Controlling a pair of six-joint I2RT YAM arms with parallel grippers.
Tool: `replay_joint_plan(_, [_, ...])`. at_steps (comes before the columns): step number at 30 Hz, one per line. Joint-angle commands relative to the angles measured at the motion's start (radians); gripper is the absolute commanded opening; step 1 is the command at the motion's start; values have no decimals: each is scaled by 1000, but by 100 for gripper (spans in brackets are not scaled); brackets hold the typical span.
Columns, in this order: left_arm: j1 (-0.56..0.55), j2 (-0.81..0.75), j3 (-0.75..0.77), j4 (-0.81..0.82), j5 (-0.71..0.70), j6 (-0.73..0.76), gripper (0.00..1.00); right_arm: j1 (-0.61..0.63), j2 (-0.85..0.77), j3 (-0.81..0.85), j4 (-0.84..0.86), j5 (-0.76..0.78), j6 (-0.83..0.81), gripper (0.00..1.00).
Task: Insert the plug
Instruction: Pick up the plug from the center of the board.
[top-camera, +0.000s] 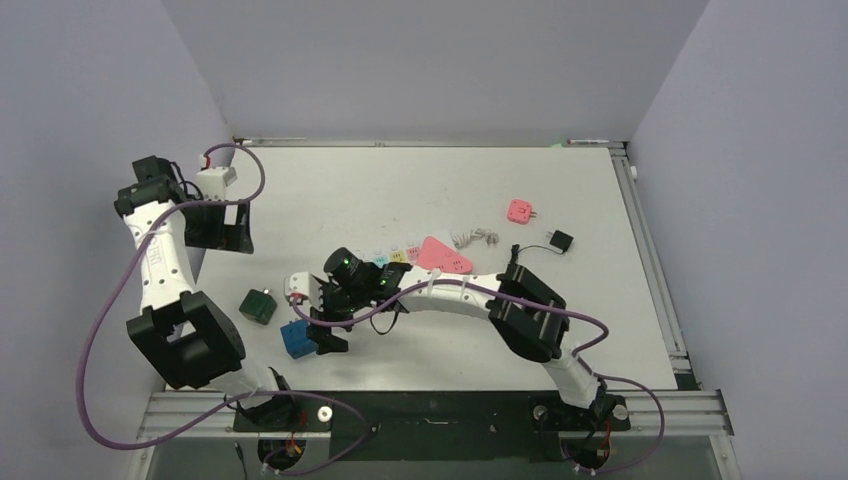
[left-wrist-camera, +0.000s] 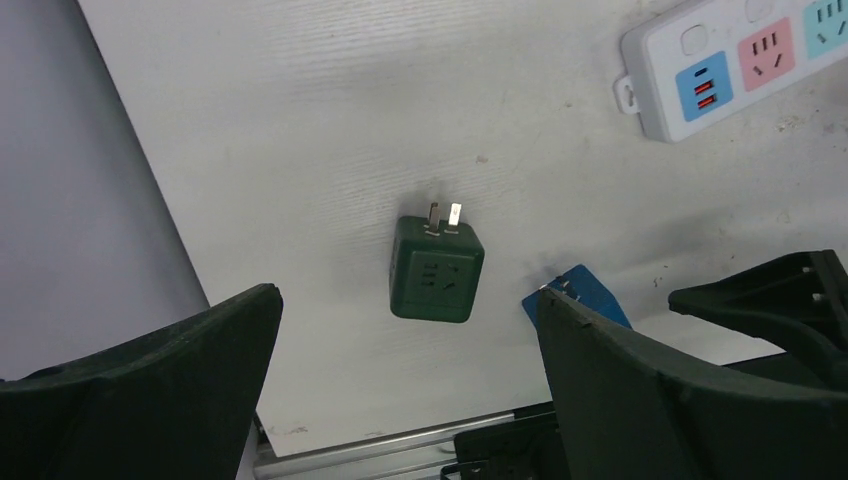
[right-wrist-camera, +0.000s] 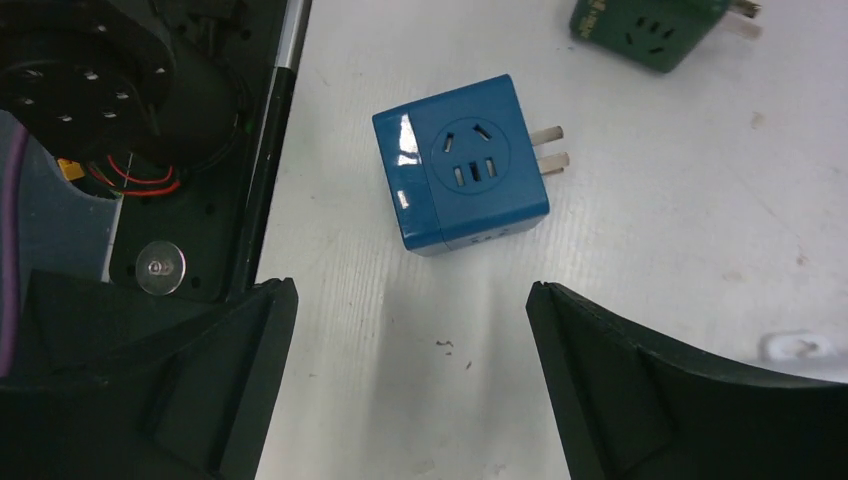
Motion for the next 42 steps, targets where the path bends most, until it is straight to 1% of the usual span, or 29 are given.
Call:
replay_joint_plan(1, [45, -42, -22, -48, 4, 73, 96, 3, 58, 84, 102, -128, -82, 90])
replay_joint_plan(8, [46, -61, -68, -66, 9, 118, 96, 10, 135, 109, 183, -115, -103, 90])
replay_joint_plan(13, [46, -51, -75, -68, 6, 122, 96, 26, 176, 150, 189, -115, -103, 90])
replay_joint_plan(18, [46, -49, -71, -74, 1, 122, 96, 55, 193, 134, 208, -44, -123, 90])
replay_joint_plan(24, [46, -40, -55, -103, -3, 126, 96, 66, 208, 113, 287, 0, -120, 90])
replay_joint_plan(26, [45, -36, -41, -112, -4, 123, 96, 64, 205, 105, 303, 15, -114, 92])
replay_joint_plan(28, [45, -32, -30, -121, 2, 119, 96, 55, 199, 104, 305, 19, -105, 97])
replay_joint_plan(29, [43, -31, -25, -126, 7, 118, 96, 50, 193, 101, 308, 21, -94, 95])
replay_joint_plan(30, [42, -30, -22, -130, 13, 116, 96, 41, 188, 95, 316, 25, -79, 86])
replay_joint_plan(32, [37, -31, -19, -139, 23, 116, 96, 21, 175, 84, 321, 17, -48, 66])
replay_joint_plan(33, [30, -32, -21, -144, 27, 117, 96, 10, 165, 76, 324, 17, -32, 52])
replay_joint_plan(35, [16, -36, -27, -148, 37, 118, 96, -5, 146, 54, 334, 19, -5, 34])
replay_joint_plan(36, [6, -39, -30, -149, 44, 118, 96, -13, 135, 41, 339, 22, 6, 28])
replay_joint_plan(39, [-37, -52, -36, -149, 61, 116, 96, -34, 93, -3, 350, 30, 40, 20])
replay_joint_plan(42, [-86, -68, -39, -144, 110, 129, 96, -63, 39, -44, 343, 20, 80, 17])
